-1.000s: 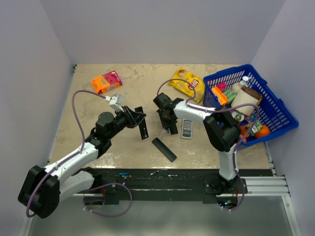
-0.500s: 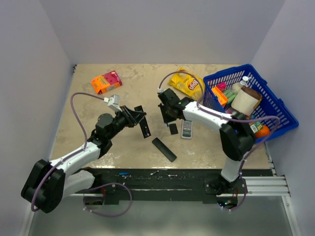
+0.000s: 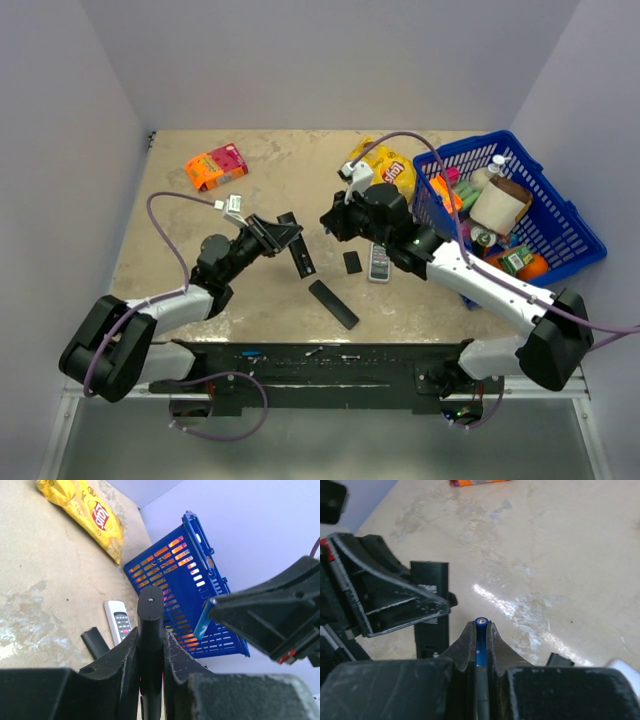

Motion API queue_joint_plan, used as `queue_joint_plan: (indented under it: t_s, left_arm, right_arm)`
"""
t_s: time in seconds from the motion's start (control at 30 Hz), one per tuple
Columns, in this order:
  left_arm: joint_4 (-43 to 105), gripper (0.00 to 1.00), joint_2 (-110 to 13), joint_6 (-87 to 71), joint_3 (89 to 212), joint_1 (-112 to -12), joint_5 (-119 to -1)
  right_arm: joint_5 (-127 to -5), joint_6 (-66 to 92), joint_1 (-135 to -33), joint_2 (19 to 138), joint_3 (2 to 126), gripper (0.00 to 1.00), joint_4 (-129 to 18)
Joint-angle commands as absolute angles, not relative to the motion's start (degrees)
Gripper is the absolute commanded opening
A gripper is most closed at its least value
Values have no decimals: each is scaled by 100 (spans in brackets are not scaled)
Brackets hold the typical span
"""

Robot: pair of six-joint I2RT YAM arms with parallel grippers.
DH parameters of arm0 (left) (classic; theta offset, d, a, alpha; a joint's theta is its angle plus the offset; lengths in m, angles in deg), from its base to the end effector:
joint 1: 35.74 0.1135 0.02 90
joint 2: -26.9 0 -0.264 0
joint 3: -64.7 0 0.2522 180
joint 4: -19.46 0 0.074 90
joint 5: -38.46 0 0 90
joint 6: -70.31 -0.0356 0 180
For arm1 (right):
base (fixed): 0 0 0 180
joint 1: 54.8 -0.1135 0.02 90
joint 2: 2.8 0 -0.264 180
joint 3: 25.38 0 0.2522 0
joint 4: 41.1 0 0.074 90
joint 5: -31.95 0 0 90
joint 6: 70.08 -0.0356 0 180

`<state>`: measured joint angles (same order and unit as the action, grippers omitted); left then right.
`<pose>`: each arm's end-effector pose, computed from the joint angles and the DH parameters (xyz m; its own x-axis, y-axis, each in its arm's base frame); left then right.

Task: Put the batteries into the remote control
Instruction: Load the battery into the remote control.

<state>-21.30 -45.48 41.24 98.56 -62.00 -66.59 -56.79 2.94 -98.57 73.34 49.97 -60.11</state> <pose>0.2163 -0.1170 0.2123 -0.5598 -0.6650 -0.4944 0.3513 0.3499 -0.8684 0.2259 0.2153 0.3292 -0.4316 -0.0091 -0.9020 -0.5757 0.7726 0.2676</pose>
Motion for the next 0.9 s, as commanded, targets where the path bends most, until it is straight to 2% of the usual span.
queue_joint_plan:
  t_s: [0.0,0.23,0.87]
  left_arm:
    - [-2892,0,-4666,4316,10175,-6166,-6640]
    - [-3067,0,-4763,4509,10342,-6166,-6499]
    - [-3419,0,-4833,5212,10457,-6184,-6297]
  right_arm:
    - [-6322,471,-10032,7050,4675,0,-4915]
    - [-6727,585,-10235,6909,4394,0,-4300]
    - [-6719,524,-10367,6918,3884,0,-3702]
